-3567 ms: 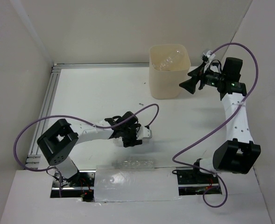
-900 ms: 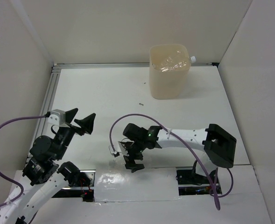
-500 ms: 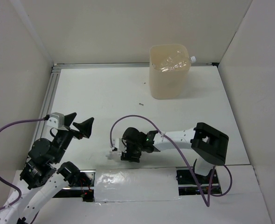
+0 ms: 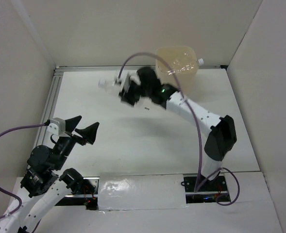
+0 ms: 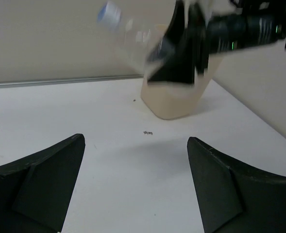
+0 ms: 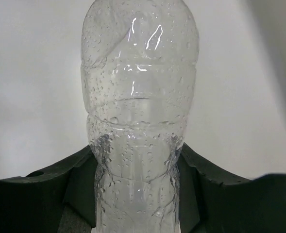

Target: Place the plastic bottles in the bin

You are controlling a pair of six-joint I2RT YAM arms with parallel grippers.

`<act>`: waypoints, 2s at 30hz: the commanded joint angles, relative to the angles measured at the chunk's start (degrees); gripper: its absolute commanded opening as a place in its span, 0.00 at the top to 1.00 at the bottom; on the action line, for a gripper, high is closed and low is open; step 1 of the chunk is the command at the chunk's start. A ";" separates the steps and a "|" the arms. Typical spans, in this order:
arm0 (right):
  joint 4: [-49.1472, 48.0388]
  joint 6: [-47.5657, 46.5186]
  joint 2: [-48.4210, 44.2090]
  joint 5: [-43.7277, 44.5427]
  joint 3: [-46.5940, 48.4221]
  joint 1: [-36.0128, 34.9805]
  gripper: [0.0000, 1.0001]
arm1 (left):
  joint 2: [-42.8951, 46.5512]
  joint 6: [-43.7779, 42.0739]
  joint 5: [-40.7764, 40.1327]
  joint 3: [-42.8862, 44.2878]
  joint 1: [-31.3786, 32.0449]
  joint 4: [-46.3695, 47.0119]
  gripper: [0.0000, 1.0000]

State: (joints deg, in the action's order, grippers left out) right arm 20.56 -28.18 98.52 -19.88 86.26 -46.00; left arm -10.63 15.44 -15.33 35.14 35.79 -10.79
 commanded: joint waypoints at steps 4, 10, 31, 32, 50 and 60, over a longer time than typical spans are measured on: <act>5.10 2.61 7.03 1.68 31.55 18.82 0.87 | -2.54 2.40 3.99 -0.68 -0.11 9.11 0.01; 7.99 2.70 14.32 -2.87 42.83 32.63 0.83 | -3.87 4.16 5.75 -2.88 -0.11 11.57 0.01; 14.49 -46.22 14.60 4.41 41.89 38.18 0.53 | -6.15 4.16 7.95 -5.60 -0.11 13.34 0.01; 15.47 -48.96 13.99 4.41 41.89 38.18 0.51 | -6.15 4.16 7.95 -5.60 -0.11 13.34 0.01; 17.32 -77.89 9.32 16.54 36.26 35.89 0.30 | -7.74 3.10 9.00 -6.22 -0.11 16.15 0.01; 20.41 -77.74 10.64 15.31 36.52 35.89 0.00 | -4.66 2.58 7.87 -6.22 -0.11 12.90 0.01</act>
State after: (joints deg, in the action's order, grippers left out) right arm 40.75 -105.73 110.06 -4.32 121.93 -9.63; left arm -16.51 19.40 -7.16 28.77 35.79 0.75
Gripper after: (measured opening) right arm 0.995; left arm 0.990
